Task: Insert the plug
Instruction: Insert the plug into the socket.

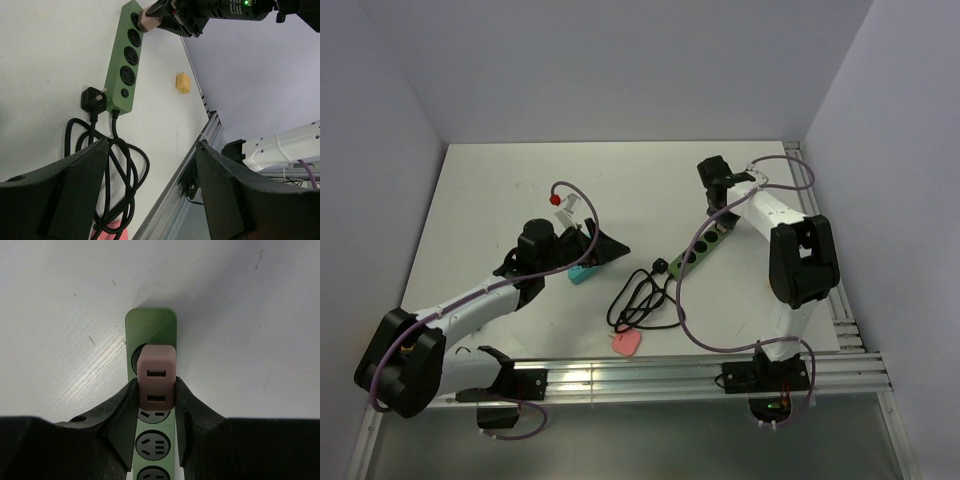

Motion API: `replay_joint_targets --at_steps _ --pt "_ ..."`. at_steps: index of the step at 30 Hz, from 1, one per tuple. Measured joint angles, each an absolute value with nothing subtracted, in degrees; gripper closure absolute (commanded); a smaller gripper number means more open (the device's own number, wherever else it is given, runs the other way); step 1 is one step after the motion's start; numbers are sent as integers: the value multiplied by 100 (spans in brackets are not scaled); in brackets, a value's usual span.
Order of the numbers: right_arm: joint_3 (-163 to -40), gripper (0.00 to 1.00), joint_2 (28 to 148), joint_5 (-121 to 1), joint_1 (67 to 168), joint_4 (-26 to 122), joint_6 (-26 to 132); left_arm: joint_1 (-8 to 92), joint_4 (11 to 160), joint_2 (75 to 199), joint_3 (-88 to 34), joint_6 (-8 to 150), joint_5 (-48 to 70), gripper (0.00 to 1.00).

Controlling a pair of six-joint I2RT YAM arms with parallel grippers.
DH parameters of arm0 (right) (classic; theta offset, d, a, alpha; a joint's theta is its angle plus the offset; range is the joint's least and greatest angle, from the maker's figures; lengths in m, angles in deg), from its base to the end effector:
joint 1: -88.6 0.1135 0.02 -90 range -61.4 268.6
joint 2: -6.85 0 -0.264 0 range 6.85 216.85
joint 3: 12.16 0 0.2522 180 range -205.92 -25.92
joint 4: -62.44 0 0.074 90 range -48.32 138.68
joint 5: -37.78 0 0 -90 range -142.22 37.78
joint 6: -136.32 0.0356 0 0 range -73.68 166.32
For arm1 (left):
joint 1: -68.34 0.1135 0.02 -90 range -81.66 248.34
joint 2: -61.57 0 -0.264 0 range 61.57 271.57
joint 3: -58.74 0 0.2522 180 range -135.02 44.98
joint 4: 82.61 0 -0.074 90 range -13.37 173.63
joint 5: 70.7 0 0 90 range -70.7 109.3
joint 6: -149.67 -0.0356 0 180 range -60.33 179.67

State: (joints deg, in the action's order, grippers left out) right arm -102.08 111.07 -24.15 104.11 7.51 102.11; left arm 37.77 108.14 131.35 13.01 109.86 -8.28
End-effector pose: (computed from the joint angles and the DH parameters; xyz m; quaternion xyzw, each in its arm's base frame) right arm 0.3577 0.0819 0.2086 0.3696 0.8809 -0.0919 0.2811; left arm 0.2170 -0.1473 0.2342 0.0160 0.7757 -0.5328 0.3379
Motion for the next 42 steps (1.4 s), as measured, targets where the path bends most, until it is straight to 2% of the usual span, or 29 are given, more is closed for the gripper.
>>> replay_joint_targets --at_steps 6,14,24,33,42 --pt "-10355 100 11221 -2262 10486 559 10348 3775 10814 13148 1301 10986 -828 24" --pt "-9424 100 10535 -2978 10169 1553 10143 3764 10814 13148 1299 10982 -828 24" --pt "-10770 100 11479 -2393 10422 178 10311 3749 10812 13159 1277 10969 -828 24" --pt "-10180 100 11077 -2710 10287 749 10224 3738 10812 13170 1245 10966 -825 24" --pt "-10591 100 11324 -2836 10204 355 10198 3722 10812 13170 1245 10964 -825 24"
